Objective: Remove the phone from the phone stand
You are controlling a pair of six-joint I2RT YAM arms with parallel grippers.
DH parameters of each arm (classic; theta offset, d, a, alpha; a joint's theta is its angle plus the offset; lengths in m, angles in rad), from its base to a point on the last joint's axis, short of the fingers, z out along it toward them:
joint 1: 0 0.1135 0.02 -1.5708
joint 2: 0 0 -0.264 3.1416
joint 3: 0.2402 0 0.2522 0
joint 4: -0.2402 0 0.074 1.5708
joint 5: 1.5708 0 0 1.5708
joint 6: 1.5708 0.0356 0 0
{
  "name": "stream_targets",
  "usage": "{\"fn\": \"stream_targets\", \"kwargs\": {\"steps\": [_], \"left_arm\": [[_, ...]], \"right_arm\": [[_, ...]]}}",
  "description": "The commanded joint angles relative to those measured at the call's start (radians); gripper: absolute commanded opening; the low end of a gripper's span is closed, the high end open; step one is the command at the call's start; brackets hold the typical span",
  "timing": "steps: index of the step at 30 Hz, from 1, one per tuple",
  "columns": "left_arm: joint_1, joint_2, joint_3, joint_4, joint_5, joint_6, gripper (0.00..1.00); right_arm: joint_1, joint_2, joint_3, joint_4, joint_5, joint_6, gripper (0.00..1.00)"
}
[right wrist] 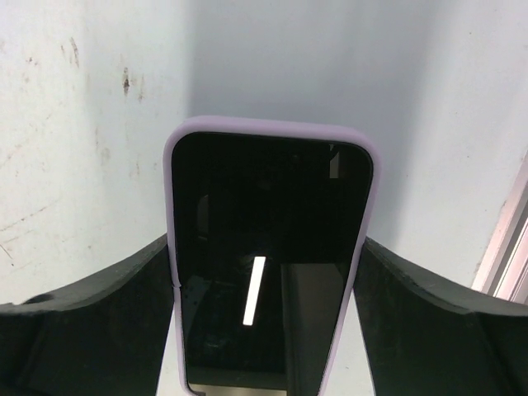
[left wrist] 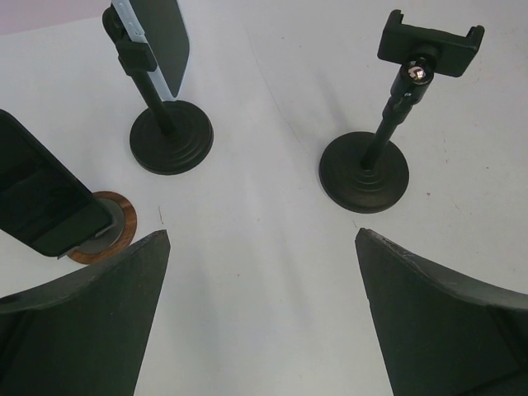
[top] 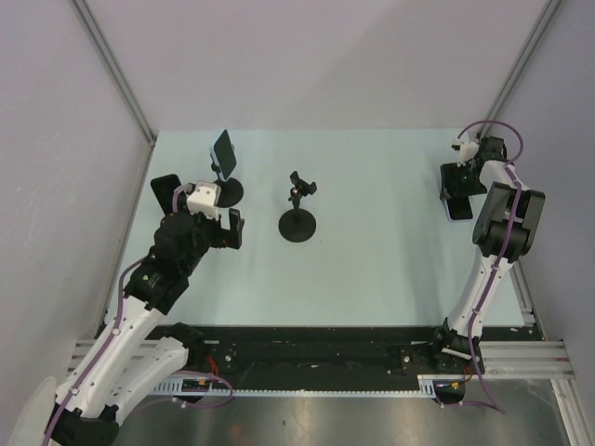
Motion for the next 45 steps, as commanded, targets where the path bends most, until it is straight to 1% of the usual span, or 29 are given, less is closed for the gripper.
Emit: {"fn": "stream_targets", "kwargs": {"steps": [1,4,7,13,16,22,25,26,27,29,30,32,33,36,37,40,45], "left_arm": [[0.014,-0.015,-0.007,0.022,-0.008,0.03,1.0],[0.016,-0.015,-0.008,0.023,-0.008,0.03,1.0],[0.017,-0.015,-0.009,0.023,-0.006,0.03,1.0],[0.022,-0.012,-0.009,0.022,0.003,0.03,1.0],[0.025,-0.012,-0.009,0.023,0.003,0.03,1.0],[0.028,-0.019,-0.007,0.025,0.018,0.027,1.0],[0.033,-0.026,-0.007,0.026,0.025,0.027,1.0],[0.033,-0.029,-0.007,0.026,0.026,0.026,1.0],[0.034,-0.033,-0.007,0.026,0.026,0.026,1.0],[0.036,-0.033,-0.007,0.028,0.032,0.024,1.0],[0.036,-0.035,-0.007,0.028,0.035,0.024,1.0],[0.037,-0.038,-0.007,0.028,0.043,0.023,1.0],[0.037,-0.038,-0.008,0.028,0.043,0.023,1.0],[0.039,-0.036,-0.01,0.031,0.048,0.023,1.0],[0.039,-0.036,-0.012,0.033,0.051,0.023,1.0],[0.04,-0.036,-0.01,0.034,0.055,0.023,1.0],[0.042,-0.042,-0.012,0.036,0.061,0.023,1.0]], "right_arm": [[0.0,0.03,0.032,0.046,0.008,-0.001,0.85],[0.003,0.024,0.028,0.054,0.005,-0.001,0.94],[0.004,0.024,0.028,0.055,-0.003,-0.001,0.98],[0.017,0.018,0.025,0.055,-0.018,-0.001,0.98],[0.03,-0.023,0.021,0.069,-0.018,0.01,0.98],[0.082,-0.196,0.032,0.098,-0.082,0.045,1.0],[0.154,-0.292,0.025,0.077,-0.156,0.015,1.0],[0.176,-0.312,0.02,0.068,-0.206,0.004,1.0],[0.223,-0.351,0.018,0.045,-0.229,-0.014,1.0],[0.279,-0.385,0.014,0.022,-0.294,-0.036,1.0],[0.34,-0.408,0.012,-0.001,-0.311,-0.05,0.99],[0.404,-0.428,0.006,-0.014,-0.347,-0.076,0.99],[0.468,-0.436,0.005,-0.032,-0.358,-0.088,0.99],[0.558,-0.441,0.006,-0.064,-0.384,-0.123,0.98],[0.607,-0.436,0.012,-0.07,-0.389,-0.131,0.98],[0.69,-0.419,0.012,-0.066,-0.407,-0.142,0.98],[0.771,-0.361,0.051,-0.096,-0.412,-0.168,0.98]]}}
